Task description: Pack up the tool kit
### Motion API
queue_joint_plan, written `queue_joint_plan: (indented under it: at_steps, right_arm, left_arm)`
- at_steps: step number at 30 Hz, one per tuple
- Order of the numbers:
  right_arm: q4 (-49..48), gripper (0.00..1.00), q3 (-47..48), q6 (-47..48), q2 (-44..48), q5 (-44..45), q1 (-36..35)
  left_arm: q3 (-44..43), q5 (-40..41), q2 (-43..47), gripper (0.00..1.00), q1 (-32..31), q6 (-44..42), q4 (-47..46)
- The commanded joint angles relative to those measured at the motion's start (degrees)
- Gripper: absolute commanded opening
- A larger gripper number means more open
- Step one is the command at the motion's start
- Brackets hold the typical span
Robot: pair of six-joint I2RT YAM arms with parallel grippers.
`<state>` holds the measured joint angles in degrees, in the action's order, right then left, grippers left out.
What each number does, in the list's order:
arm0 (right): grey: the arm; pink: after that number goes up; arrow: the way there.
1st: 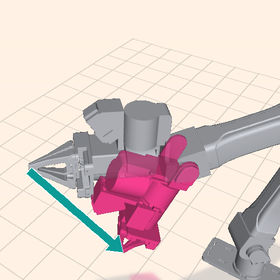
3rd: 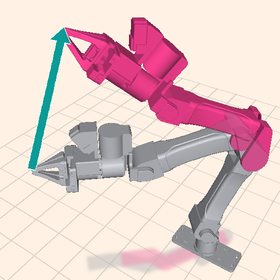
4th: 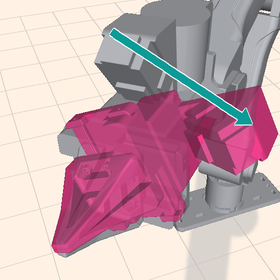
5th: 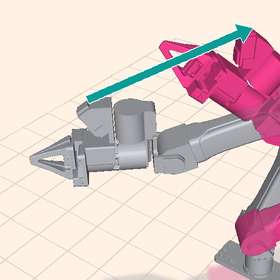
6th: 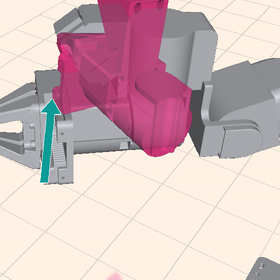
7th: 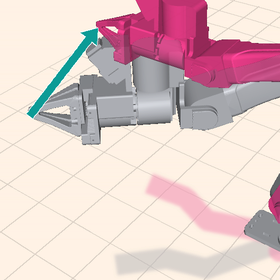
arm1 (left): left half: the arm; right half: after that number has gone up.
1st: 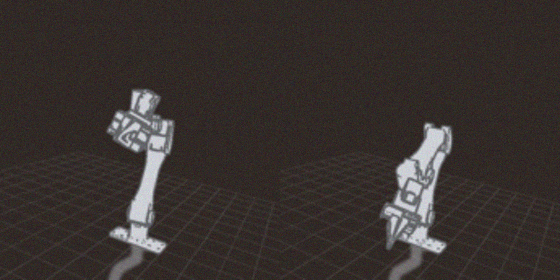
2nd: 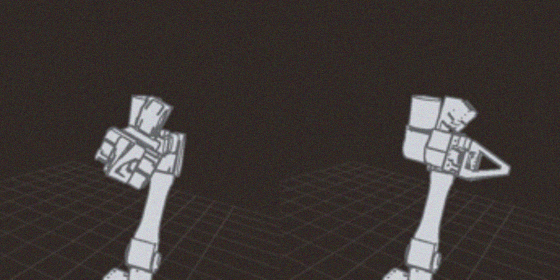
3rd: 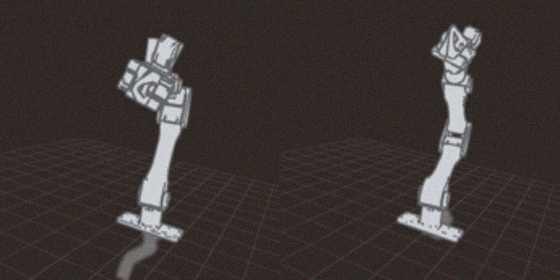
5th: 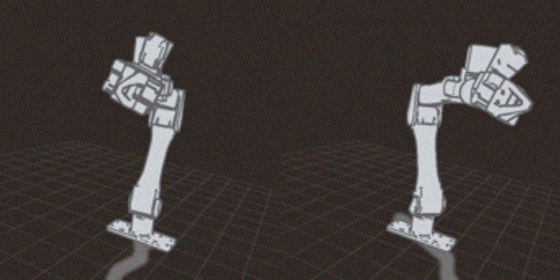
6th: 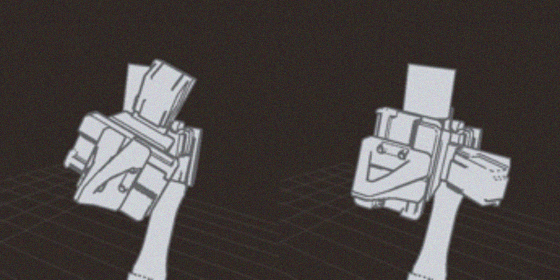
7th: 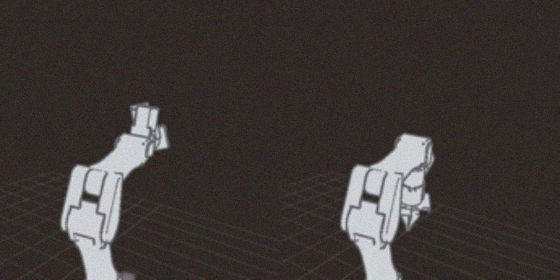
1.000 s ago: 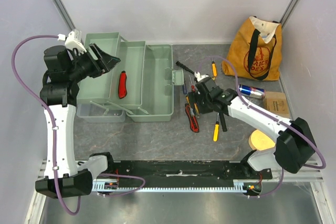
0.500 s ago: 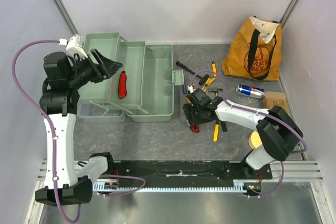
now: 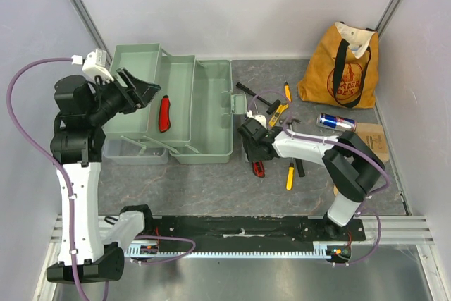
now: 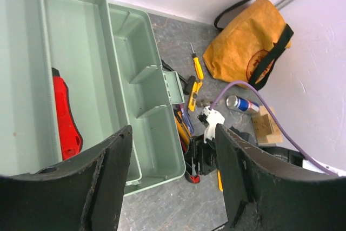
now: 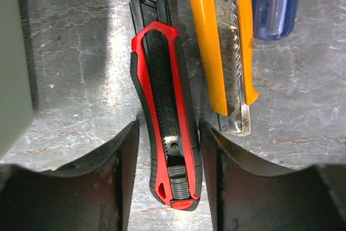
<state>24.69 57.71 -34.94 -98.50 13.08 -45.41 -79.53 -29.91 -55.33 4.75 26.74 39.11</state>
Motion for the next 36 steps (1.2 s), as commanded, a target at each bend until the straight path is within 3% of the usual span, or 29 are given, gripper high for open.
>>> queue_joint_plan:
  at_steps: [1, 10, 15, 21, 27, 36]
  right_arm:
    - [4.05, 0.51, 0.56, -0.92, -1.35, 7.39, -1.79]
    - [-1.30, 0.14, -7.70, 0.84, 7.43, 9.51, -2.05]
    - [-2.45, 0.10, -7.88, 0.84, 19.02, 8.90, -2.23]
    - [-0.34, 0.09, -0.95, -0.48, 28.71, 5.21, -2.49]
    - [-1.30, 0.08, 13.89, -0.04, 22.05, 5.20, -7.32]
    - [-4.55, 0.09, 40.17, -0.04, -1.23, 11.35, -11.90]
  left_arm:
    - [-0.19, 3.63, 2.59, 0.68, -0.18, -0.38, -1.84]
    - [3.32, 3.63, 7.78, 0.68, -0.01, 0.85, -6.32]
    - [3.15, 1.18, 8.66, 0.68, -0.18, 1.56, -7.82]
    - [1.57, -1.46, 9.19, 0.68, -0.10, 1.74, -5.81]
    - [-0.28, -0.94, 9.63, 0.68, -0.18, 0.42, -3.70]
    - [-2.47, 0.21, 11.38, 0.69, -0.10, -1.34, -0.79]
